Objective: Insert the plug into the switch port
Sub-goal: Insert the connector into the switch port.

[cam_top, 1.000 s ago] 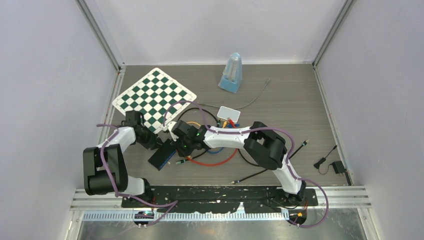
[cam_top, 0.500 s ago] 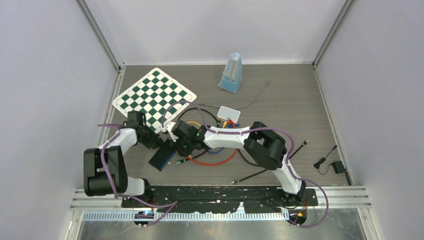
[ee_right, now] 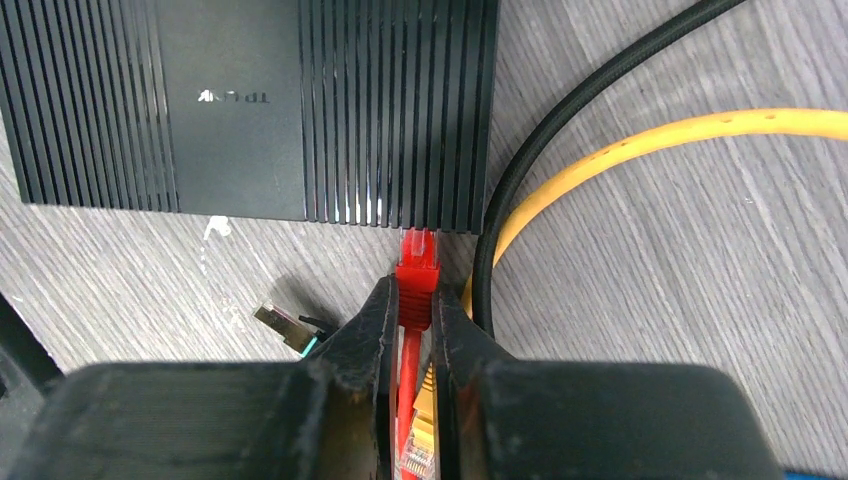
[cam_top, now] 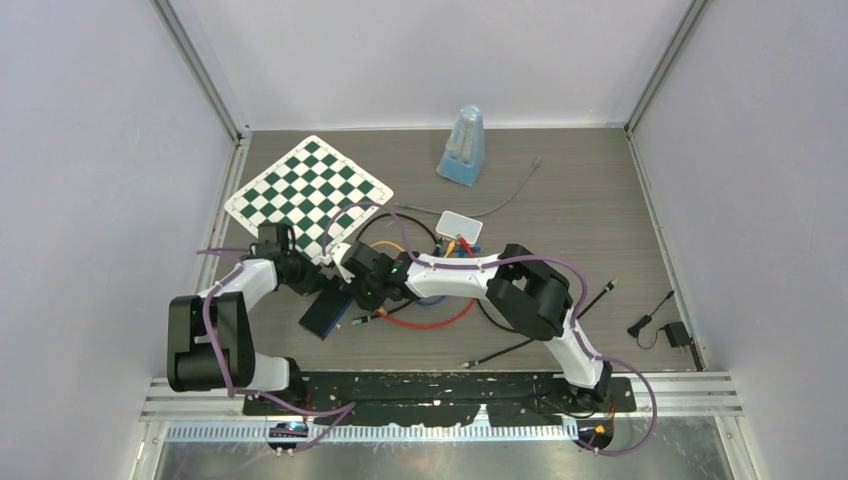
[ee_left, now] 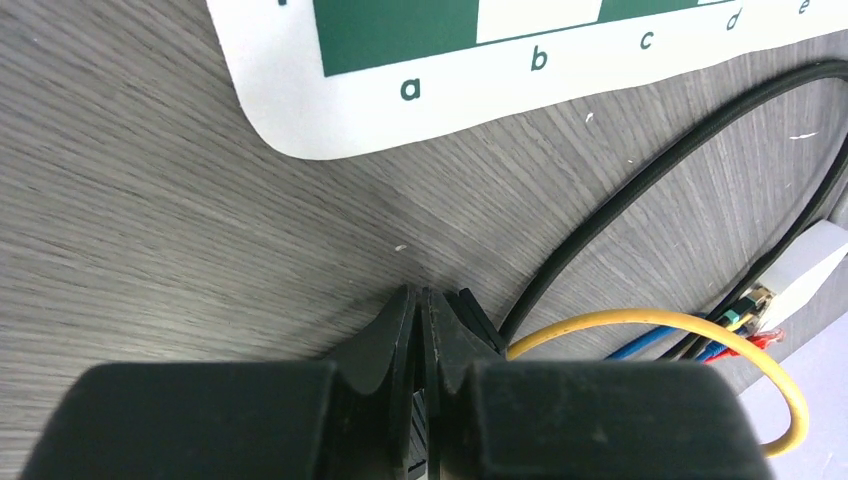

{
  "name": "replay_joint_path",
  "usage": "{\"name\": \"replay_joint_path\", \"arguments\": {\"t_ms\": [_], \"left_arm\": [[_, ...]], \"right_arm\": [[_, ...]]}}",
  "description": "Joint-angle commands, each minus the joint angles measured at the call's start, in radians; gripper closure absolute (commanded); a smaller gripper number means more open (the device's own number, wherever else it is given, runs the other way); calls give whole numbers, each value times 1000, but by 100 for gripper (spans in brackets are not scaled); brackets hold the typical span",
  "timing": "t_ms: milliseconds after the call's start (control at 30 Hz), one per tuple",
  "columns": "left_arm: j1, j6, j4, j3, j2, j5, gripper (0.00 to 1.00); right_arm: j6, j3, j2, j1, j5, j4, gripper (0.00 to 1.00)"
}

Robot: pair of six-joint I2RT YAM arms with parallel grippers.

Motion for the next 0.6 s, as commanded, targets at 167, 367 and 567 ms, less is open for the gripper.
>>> {"name": "replay_joint_path", "arguments": {"t_ms": [167, 367, 567], "left_arm": [[-63, -65, -36, -98, -3, 178, 94], [-98, -75, 16, -146, 16, 193, 94], [-100, -88, -23, -134, -21, 176, 96]], "right_arm": [[-2, 86, 14, -14, 97, 286, 95], [-54, 81, 18, -13, 76, 354, 95], [-25, -45, -33, -13, 146, 464, 95]]}}
